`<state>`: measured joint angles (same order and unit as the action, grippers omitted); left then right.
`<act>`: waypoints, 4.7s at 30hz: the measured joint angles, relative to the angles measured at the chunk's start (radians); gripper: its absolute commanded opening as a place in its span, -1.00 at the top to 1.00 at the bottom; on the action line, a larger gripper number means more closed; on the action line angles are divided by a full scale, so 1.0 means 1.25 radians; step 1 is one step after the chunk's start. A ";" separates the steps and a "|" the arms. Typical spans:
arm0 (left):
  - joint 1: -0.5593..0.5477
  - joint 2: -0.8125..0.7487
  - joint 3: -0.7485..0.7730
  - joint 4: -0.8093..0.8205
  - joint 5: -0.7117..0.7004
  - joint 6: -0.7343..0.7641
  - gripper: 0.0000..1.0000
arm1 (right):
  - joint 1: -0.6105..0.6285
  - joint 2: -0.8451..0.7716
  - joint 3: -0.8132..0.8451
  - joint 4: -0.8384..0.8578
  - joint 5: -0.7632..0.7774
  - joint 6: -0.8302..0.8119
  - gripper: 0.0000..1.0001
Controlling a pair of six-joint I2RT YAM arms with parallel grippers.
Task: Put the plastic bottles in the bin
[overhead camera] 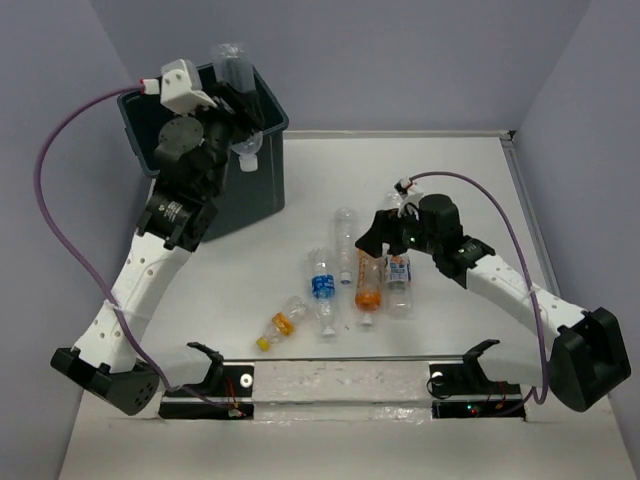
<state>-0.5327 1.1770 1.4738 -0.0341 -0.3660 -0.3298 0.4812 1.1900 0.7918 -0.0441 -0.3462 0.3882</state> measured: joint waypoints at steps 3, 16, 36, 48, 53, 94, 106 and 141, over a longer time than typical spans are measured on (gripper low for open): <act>0.105 0.054 0.093 -0.002 0.012 0.002 -0.29 | 0.048 0.009 0.001 -0.017 0.009 -0.005 -0.76; 0.282 0.327 0.307 0.008 -0.038 0.083 -0.98 | 0.071 0.214 0.205 -0.086 0.182 -0.078 -0.96; 0.016 -0.169 -0.181 -0.182 0.326 0.006 -0.98 | 0.071 0.592 0.469 -0.183 0.298 -0.066 -0.92; -0.004 -0.319 -0.579 -0.435 0.486 -0.113 -0.98 | 0.071 0.641 0.485 -0.172 0.291 -0.027 -0.44; -0.023 -0.272 -0.620 -0.453 0.515 -0.115 -0.98 | 0.071 0.648 0.485 -0.156 0.291 -0.014 0.11; -0.170 0.086 -0.585 -0.430 0.475 0.004 -0.15 | 0.100 0.344 0.844 0.065 -0.028 0.046 0.25; -0.170 -0.165 -0.578 -0.396 0.456 -0.084 -0.15 | 0.136 0.765 1.360 0.257 0.002 0.077 0.61; -0.170 -0.265 -0.320 -0.416 0.032 -0.176 0.01 | 0.215 0.762 1.227 0.278 0.192 -0.259 -0.81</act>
<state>-0.7448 0.8455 1.0733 -0.5541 -0.3264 -0.5503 0.7494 2.1422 2.3249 0.3031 -0.1062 0.0643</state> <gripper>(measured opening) 0.663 0.926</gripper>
